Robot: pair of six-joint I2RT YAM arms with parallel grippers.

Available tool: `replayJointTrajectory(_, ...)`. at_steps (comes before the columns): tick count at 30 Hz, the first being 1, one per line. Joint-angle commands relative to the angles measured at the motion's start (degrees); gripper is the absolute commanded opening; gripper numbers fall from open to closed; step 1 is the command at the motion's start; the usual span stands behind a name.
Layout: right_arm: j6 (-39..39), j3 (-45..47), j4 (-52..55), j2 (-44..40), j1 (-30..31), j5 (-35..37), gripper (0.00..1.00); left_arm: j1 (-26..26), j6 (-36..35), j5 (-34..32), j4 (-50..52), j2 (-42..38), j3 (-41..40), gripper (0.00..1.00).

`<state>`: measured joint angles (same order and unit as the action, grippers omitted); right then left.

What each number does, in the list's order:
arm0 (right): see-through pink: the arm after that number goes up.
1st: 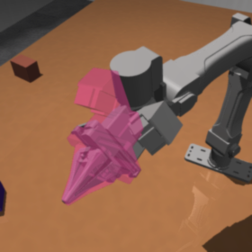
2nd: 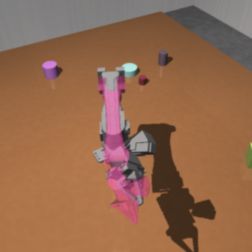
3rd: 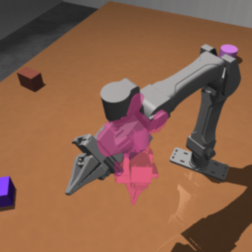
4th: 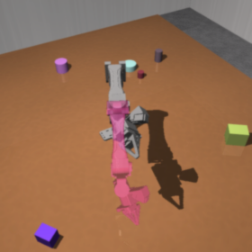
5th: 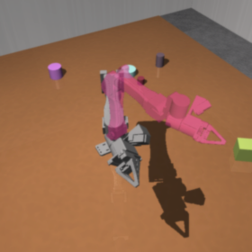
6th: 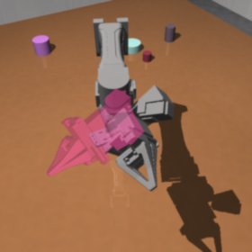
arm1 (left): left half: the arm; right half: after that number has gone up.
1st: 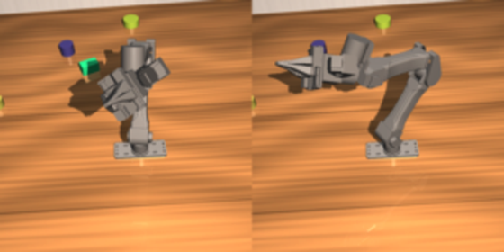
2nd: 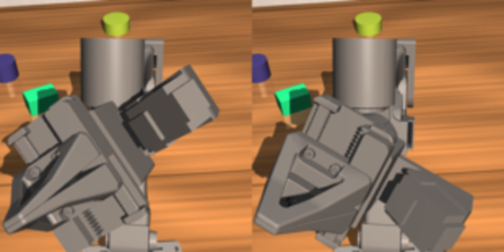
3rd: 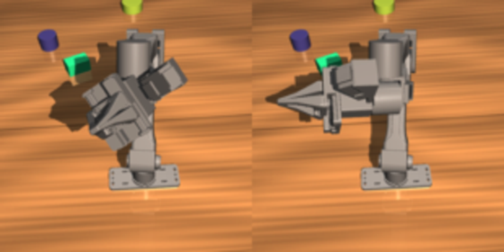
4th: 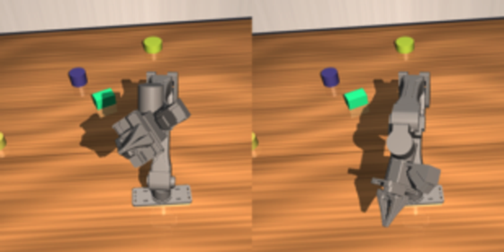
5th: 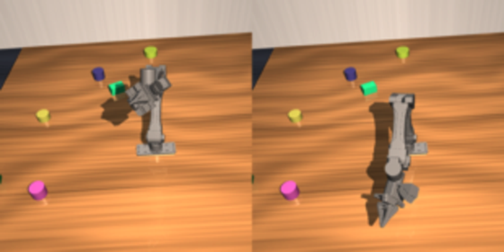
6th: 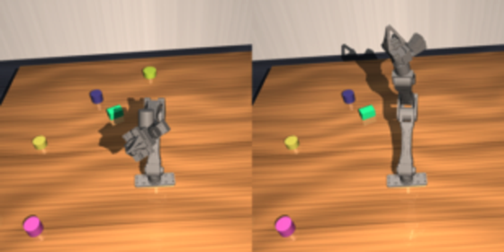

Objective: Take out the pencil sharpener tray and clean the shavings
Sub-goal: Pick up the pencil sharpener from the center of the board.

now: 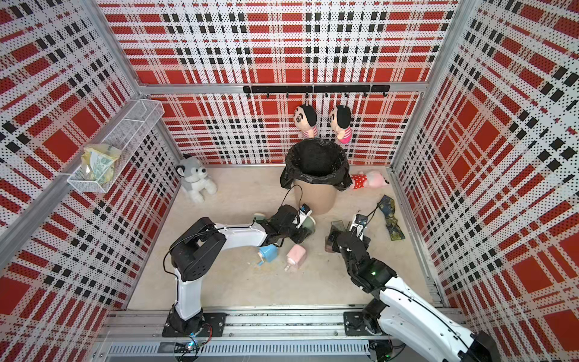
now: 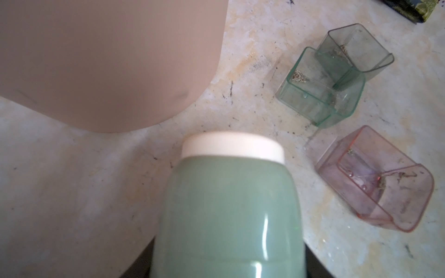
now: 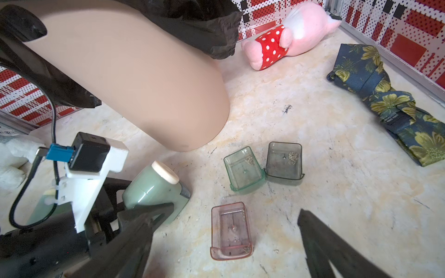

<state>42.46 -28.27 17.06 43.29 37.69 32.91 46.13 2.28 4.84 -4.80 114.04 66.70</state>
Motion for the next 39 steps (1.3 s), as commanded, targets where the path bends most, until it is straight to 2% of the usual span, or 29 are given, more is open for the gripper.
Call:
replayJointTrajectory(1, -0.49, -0.55, -1.80, 0.78, -0.51, -0.71, 0.97, -0.34, -0.59, -0.45, -1.26, -3.21, 0.33, 0.40)
replayJointTrajectory(10, -1.38, -1.92, -4.41, 2.58, -0.61, -2.65, 0.97, 0.28, -0.71, -1.68, 5.03, -11.96, 0.53, 0.40)
replayJointTrajectory(13, -2.71, -2.79, -5.52, 3.43, -1.16, -4.43, 0.96, 0.78, -1.18, -2.10, 9.98, -14.53, 2.46, 0.39)
replayJointTrajectory(16, -4.33, -4.56, -6.63, 4.38, -3.43, -9.44, 0.96, 1.55, -2.00, -2.24, 15.34, -16.81, 4.62, 0.39)
replayJointTrajectory(20, -7.52, -8.87, -7.37, 6.15, -9.17, -20.57, 0.96, 2.56, -3.69, -2.52, 25.18, -18.21, 9.66, 0.39)
replayJointTrajectory(22, -7.72, -11.82, -7.38, 7.38, -11.82, -20.63, 0.96, 2.73, -4.41, -2.36, 29.51, -18.73, 12.05, 0.39)
replayJointTrajectory(23, -9.82, -13.90, -6.78, 8.07, -13.30, -28.59, 0.96, 2.74, -4.73, -2.11, 31.71, -19.21, 13.11, 0.39)
replayJointTrajectory(24, -12.08, -15.80, -6.50, 8.83, -14.58, -33.60, 0.96, 2.74, -5.07, -1.92, 33.61, -19.73, 14.11, 0.39)
replayJointTrajectory(30, -14.79, -26.82, -7.13, 14.07, -18.74, -50.25, 0.97, 1.28, -5.93, 1.94, 40.41, -24.48, 19.18, 0.39)
replayJointTrajectory(32, -14.37, -29.75, -9.20, 16.20, -19.71, -55.13, 0.97, 0.19, -6.15, 4.19, 41.72, -25.84, 21.22, 0.41)
replayJointTrajectory(37, -11.17, -34.91, -20.60, 23.19, -23.62, -73.74, 0.97, -3.88, -7.92, 9.62, 47.32, -26.86, 28.64, 0.41)
replayJointTrajectory(39, -7.50, -36.32, -25.96, 25.83, -25.55, -79.95, 0.97, -5.92, -8.67, 12.63, 48.94, -27.15, 31.67, 0.41)
